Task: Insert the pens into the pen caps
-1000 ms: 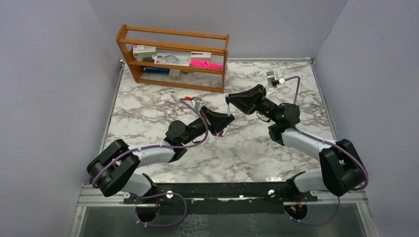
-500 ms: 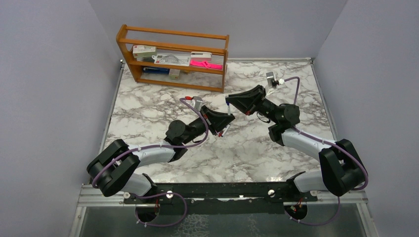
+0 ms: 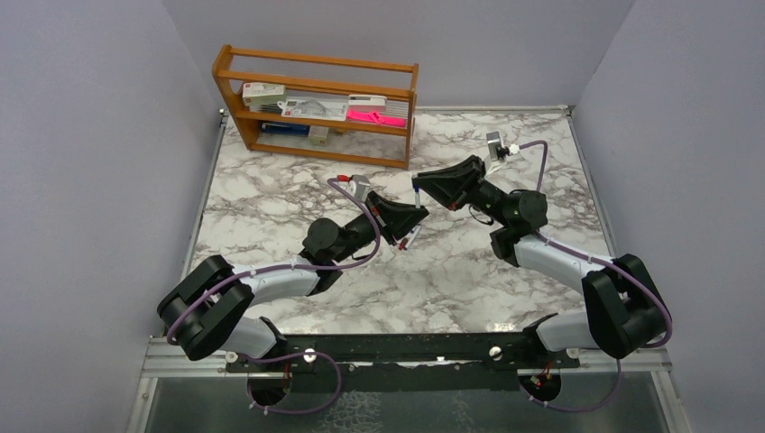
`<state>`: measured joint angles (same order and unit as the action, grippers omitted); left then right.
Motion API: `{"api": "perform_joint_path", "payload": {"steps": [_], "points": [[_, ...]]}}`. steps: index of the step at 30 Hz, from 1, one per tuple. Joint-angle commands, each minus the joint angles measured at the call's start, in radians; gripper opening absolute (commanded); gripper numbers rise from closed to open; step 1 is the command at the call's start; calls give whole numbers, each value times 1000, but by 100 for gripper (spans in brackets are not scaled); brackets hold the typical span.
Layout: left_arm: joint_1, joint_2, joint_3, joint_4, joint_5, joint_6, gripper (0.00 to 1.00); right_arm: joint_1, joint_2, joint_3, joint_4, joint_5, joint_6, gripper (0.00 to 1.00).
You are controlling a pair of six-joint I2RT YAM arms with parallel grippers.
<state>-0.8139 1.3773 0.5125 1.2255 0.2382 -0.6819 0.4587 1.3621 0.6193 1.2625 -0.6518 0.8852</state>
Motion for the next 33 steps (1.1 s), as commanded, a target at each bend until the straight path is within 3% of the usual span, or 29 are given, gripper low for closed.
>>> {"api": "perform_joint_path", "payload": {"steps": [1,10,21,26,33], "points": [[-3,-41,20,10,-39,23,0,-2,-8,-4,-19,25,-2,2],[-4,-68,35,-23,-50,77,0,0,-10,2,-80,36,59,1],[-4,-96,56,-35,-77,108,0,0,-57,-5,-235,62,19,1],[-2,-95,86,1,-97,69,0,1,-89,-59,-189,54,-38,1],[-2,-104,122,56,-104,48,0,1,-72,-105,-69,36,6,1]]}}
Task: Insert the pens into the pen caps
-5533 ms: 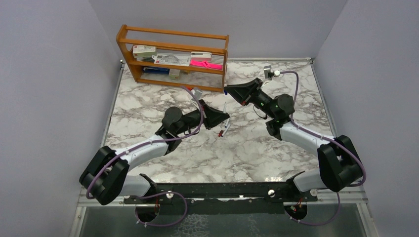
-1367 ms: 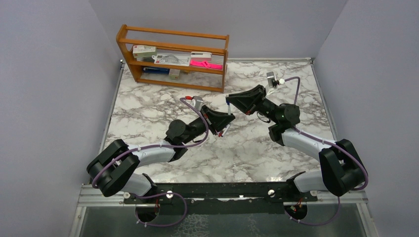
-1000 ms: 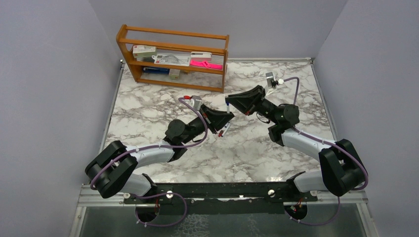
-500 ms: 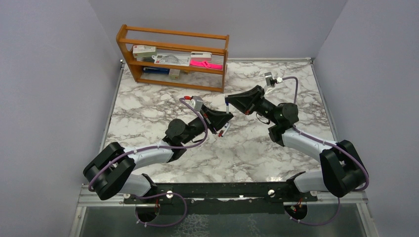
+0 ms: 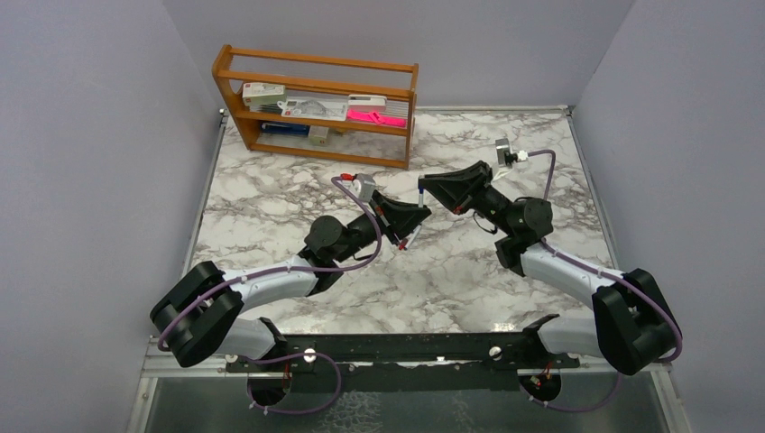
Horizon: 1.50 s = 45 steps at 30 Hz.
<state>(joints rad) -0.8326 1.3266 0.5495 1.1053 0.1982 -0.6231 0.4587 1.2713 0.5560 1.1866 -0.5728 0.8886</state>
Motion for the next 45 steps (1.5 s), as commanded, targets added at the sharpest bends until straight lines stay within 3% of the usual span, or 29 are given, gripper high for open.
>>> {"api": "perform_joint_path", "payload": {"steps": [1,15,27,34,37,43,45], "points": [[16,-54,90,177,-62,-11,0,1,22,-43,8,-45,2,1],[19,-91,184,81,-14,97,0,1,23,-41,-139,-78,-47,1],[43,-106,270,72,-21,129,0,1,39,-103,-97,-89,-48,1],[83,-110,309,-5,-3,165,0,1,56,-113,-101,-107,-47,1],[84,-96,320,-69,73,211,0,1,66,-90,-108,-110,-43,1],[80,-91,234,-203,154,271,0,0,69,-46,-101,-67,-26,2],[79,-101,207,-250,163,296,0,-1,69,-32,-95,-52,-23,9]]}}
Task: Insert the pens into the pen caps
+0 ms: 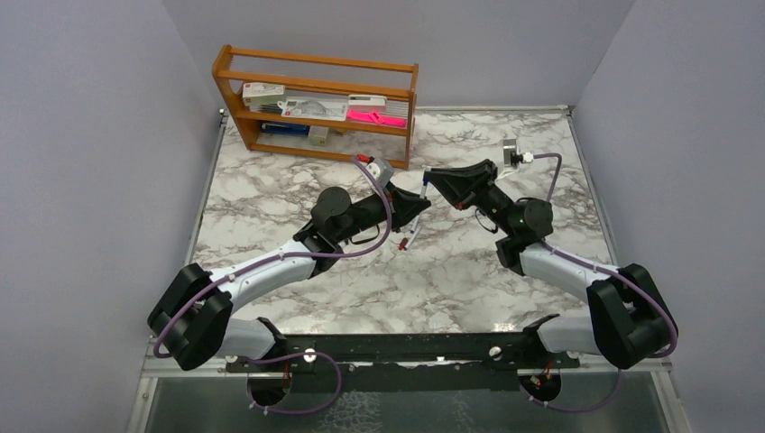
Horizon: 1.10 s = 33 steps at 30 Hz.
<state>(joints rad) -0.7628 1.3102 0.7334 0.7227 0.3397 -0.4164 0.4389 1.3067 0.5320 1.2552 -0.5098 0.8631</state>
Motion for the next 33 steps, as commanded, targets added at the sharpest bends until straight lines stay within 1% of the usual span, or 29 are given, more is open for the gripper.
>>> {"api": "perform_joint_path", "payload": {"steps": [1,2,3,4,5,6,7,8,11,15,18,21,23,26,30,33], "points": [[10,-89,12,105,23,101,0,20,35,0,-156,-111,5,15],[10,-94,3,80,26,115,0,19,35,6,-147,-103,8,21],[10,-98,-6,56,23,125,0,20,32,10,-137,-93,7,32],[10,-104,-18,37,13,134,0,20,29,16,-138,-81,3,38],[10,-109,-32,21,-1,141,0,20,23,22,-147,-72,-17,50],[10,-113,-48,12,-24,147,0,18,18,29,-174,-59,-32,58],[9,-117,-66,5,-41,150,0,18,7,33,-197,-45,-50,62],[9,-118,-80,-2,-58,152,0,18,-3,33,-221,-31,-66,64],[10,-103,-110,-21,-115,142,0,18,-42,8,-265,15,-100,65],[10,-37,-110,-68,-256,95,0,18,-113,-43,-336,100,-141,64],[10,36,-77,-137,-392,75,0,18,-187,-54,-499,234,-182,56],[23,116,-12,-284,-545,71,0,18,-236,-29,-649,315,-238,48],[48,170,40,-401,-598,52,0,18,-247,-13,-700,317,-266,45],[92,232,83,-536,-646,-32,0,18,-251,-23,-703,297,-266,43],[156,257,56,-558,-629,-104,0,18,-224,-39,-673,250,-244,42],[196,293,94,-624,-634,-100,0,18,-191,-38,-638,177,-254,42]]}}
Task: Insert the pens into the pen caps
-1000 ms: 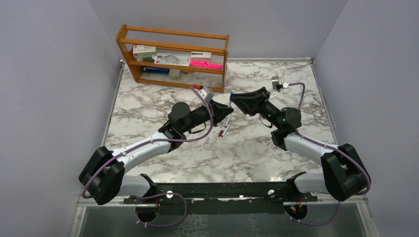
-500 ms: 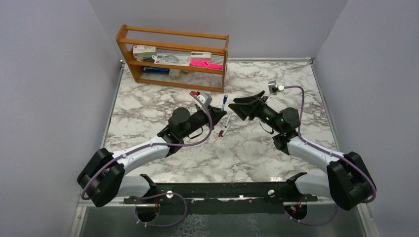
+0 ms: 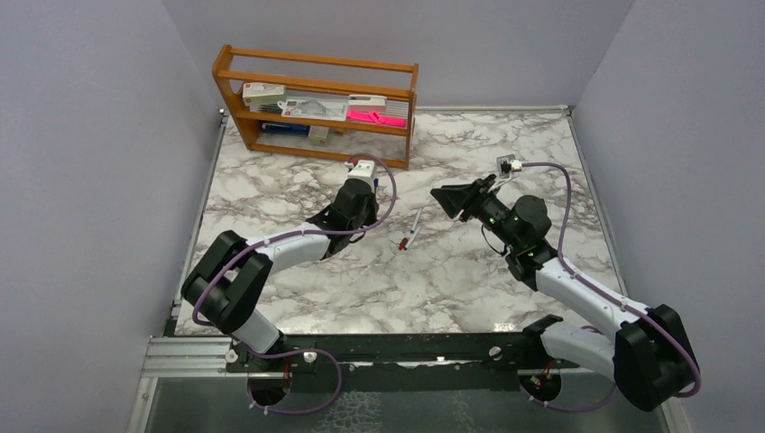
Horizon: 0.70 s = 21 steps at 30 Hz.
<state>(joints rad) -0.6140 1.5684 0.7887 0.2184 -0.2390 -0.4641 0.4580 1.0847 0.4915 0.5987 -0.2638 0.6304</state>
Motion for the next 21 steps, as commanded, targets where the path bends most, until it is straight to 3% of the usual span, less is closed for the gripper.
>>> {"api": "perform_joint_path", "payload": {"steps": [1,6,10,15,21], "points": [[57,52,53,-135,-57,-49,0,-1,44,4,27,-93,-23,42],[76,124,109,-156,-54,-52,0,-1,82,-4,103,-216,7,43],[82,201,161,-173,-45,-49,13,-1,81,-7,111,-233,0,44],[83,213,153,-145,-24,-38,24,-1,78,24,24,-211,-43,44],[85,173,112,-131,-29,-40,26,-1,109,64,-116,-140,-71,44]]}}
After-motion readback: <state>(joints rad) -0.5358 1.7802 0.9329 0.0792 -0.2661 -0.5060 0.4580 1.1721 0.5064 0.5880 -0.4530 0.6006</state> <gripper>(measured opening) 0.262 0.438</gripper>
